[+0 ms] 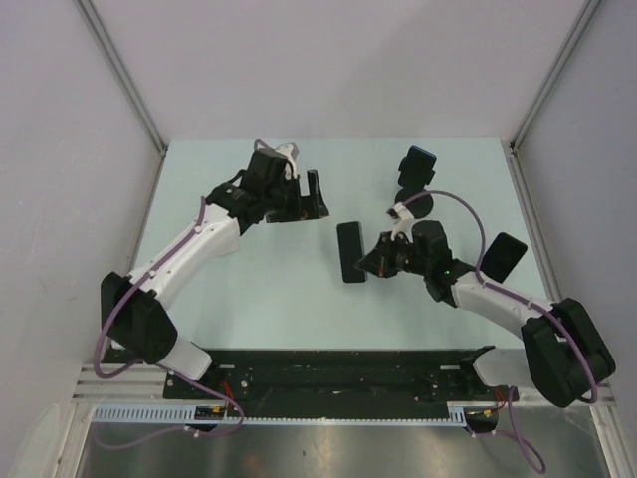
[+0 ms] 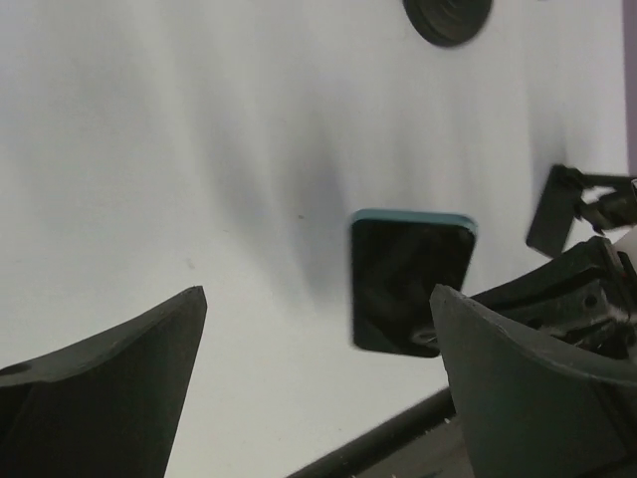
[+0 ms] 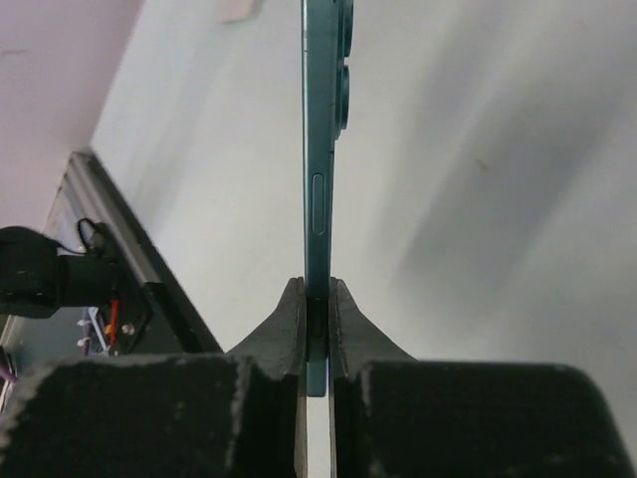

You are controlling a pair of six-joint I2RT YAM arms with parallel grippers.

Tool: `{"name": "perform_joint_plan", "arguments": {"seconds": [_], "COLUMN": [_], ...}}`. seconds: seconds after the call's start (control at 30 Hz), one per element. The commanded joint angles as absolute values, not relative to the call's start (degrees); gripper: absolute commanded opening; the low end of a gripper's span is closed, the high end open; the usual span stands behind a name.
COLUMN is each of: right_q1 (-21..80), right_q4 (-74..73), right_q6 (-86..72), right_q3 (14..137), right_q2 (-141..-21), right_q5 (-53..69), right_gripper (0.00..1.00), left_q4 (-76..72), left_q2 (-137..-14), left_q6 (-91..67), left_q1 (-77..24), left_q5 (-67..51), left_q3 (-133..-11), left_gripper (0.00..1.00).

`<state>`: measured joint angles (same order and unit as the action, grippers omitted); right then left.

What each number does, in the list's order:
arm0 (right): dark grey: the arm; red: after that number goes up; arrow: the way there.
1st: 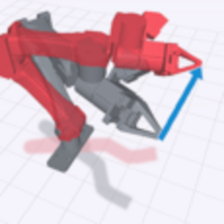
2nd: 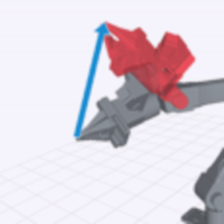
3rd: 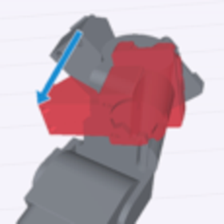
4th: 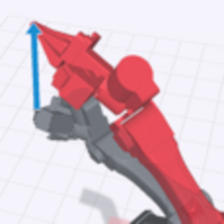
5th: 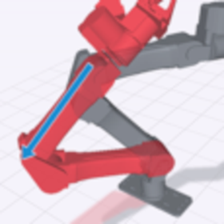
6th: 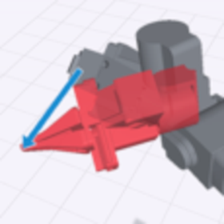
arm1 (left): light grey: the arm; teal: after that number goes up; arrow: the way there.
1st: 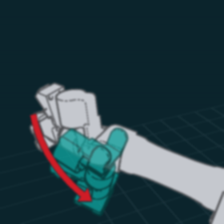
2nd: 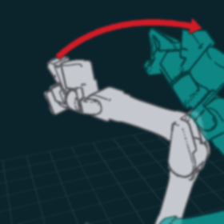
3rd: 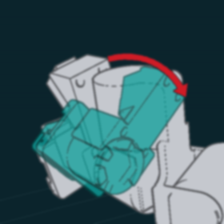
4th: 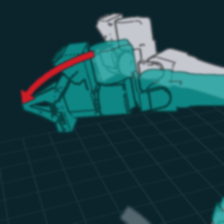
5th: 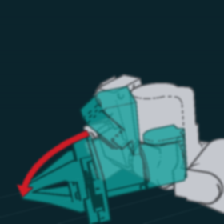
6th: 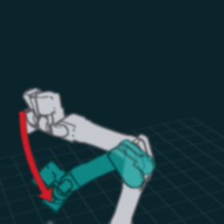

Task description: Remove the phone from the phone stand

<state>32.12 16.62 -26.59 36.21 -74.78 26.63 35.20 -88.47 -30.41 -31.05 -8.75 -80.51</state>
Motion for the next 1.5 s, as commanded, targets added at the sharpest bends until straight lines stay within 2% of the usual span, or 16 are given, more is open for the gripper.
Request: {"name": "perform_joint_plan", "arguments": {"seconds": [0.0,0.13,0.33,0.57,0.73,0.77,0.83,0.87,0.97,1.17,1.4,1.47], "right_q1": [24.6,18.7,15.6,13.8,13.4,13.3,12.8,12.7,12.3,12.3,13.6,14.9], "right_q4": [10.7,8.1,7.4,9.0,7.8,7.3,5.0,4.1,1.3,-3.1,-10.5,-13.7], "right_q6": [-29.7,-30.0,-29.6,-29.7,-29.7,-29.4,-28.4,-28.0,-26.6,-25.6,-23.6,-22.4], "right_q3": [30.9,27.6,27.2,27.2,27.5,27.6,27.8,27.9,27.8,27.9,30.5,33.1], "right_q2": [-70.1,-67.8,-71.1,-80.1,-82.9,-83.0,-82.6,-82.4,-81.6,-80.4,-74.1,-71.3], "right_q5": [28.6,31.8,35.9,40.8,39.4,38.2,36.7,35.3,32.4,28.7,20.3,18.4], "right_gripper": [0.00,0.00,0.00,0.00,0.01,0.11,0.22,0.32,0.46,0.66,0.99,1.00], "left_q4": [34.3,34.1,32.7,31.0,30.8,30.8,30.8,30.8,30.5,29.8,29.5,29.4], "left_q2": [-80.8,-75.9,-68.7,-64.2,-64.1,-64.0,-64.2,-64.4,-65.0,-66.3,-67.5,-67.9], "left_q6": [-27.5,-26.0,-24.5,-24.3,-24.7,-24.8,-25.0,-25.0,-25.0,-24.8,-25.0,-25.3], "left_q1": [-30.0,-29.9,-29.9,-29.8,-29.4,-29.3,-29.0,-29.0,-28.5,-27.8,-27.1,-26.8], "left_q5": [5.2,12.8,20.5,24.3,24.8,24.9,25.2,25.2,25.0,24.8,24.7,24.5], "left_q3": [-77.9,-73.6,-66.3,-60.5,-59.4,-59.2,-59.0,-59.0,-58.8,-58.7,-58.8,-58.9], "left_gripper": [1.00,1.00,1.00,1.00,1.00,1.00,1.00,1.00,1.00,1.00,1.00,1.00]}}
